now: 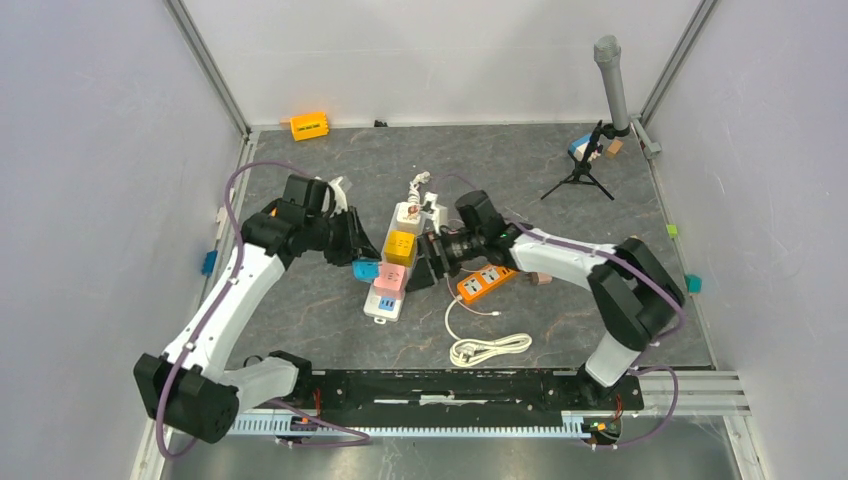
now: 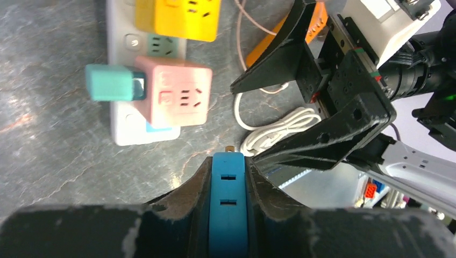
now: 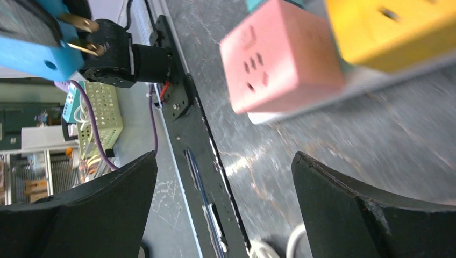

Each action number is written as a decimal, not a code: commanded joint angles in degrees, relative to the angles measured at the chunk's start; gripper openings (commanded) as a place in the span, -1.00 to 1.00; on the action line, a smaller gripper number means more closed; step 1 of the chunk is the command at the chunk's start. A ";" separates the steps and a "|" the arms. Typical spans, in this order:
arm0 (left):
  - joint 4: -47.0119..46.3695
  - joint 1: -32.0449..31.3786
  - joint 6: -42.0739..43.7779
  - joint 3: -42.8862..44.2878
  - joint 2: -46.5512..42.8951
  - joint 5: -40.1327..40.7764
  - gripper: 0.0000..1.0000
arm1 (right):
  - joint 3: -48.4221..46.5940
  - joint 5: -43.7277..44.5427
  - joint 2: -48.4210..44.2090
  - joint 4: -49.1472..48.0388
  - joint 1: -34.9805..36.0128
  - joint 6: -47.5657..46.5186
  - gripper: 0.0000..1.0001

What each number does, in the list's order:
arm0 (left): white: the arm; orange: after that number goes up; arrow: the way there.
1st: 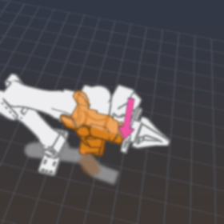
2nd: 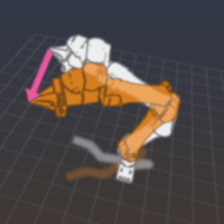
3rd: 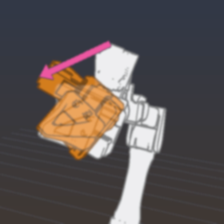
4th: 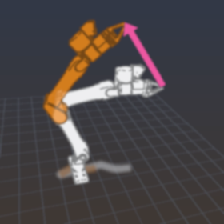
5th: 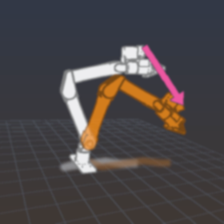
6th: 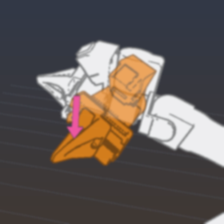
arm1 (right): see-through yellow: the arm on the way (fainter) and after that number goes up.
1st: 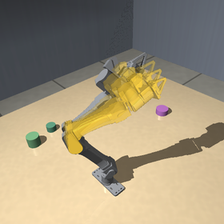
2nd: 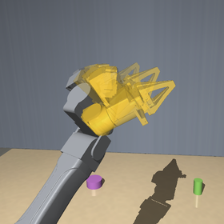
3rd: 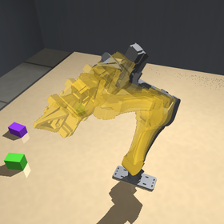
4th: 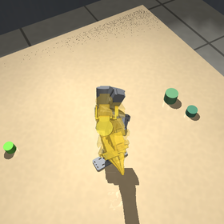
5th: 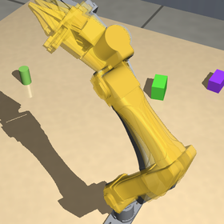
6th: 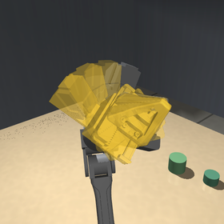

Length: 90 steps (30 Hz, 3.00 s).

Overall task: Insert the plug
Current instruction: Move the socket to the center of the board, then insert the plug into the socket.

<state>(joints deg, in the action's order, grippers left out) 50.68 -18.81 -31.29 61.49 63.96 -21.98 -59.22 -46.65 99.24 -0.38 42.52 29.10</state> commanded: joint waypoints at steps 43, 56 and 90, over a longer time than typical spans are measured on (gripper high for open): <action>14.80 -13.82 13.41 20.15 32.17 15.39 -0.96 | 15.45 4.95 -18.67 17.19 -12.55 -13.41 0.96; 14.80 -14.55 12.50 19.72 32.93 19.54 -0.96 | 14.55 4.90 -17.53 17.60 -12.55 -13.93 0.96; 6.55 -19.72 3.24 6.01 32.22 25.41 -0.96 | 14.13 5.48 -17.33 18.58 -12.54 -15.01 0.96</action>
<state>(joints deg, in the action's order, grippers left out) 56.95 -37.32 -24.29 73.78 93.23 2.48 -42.94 -41.41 81.60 18.70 30.00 15.09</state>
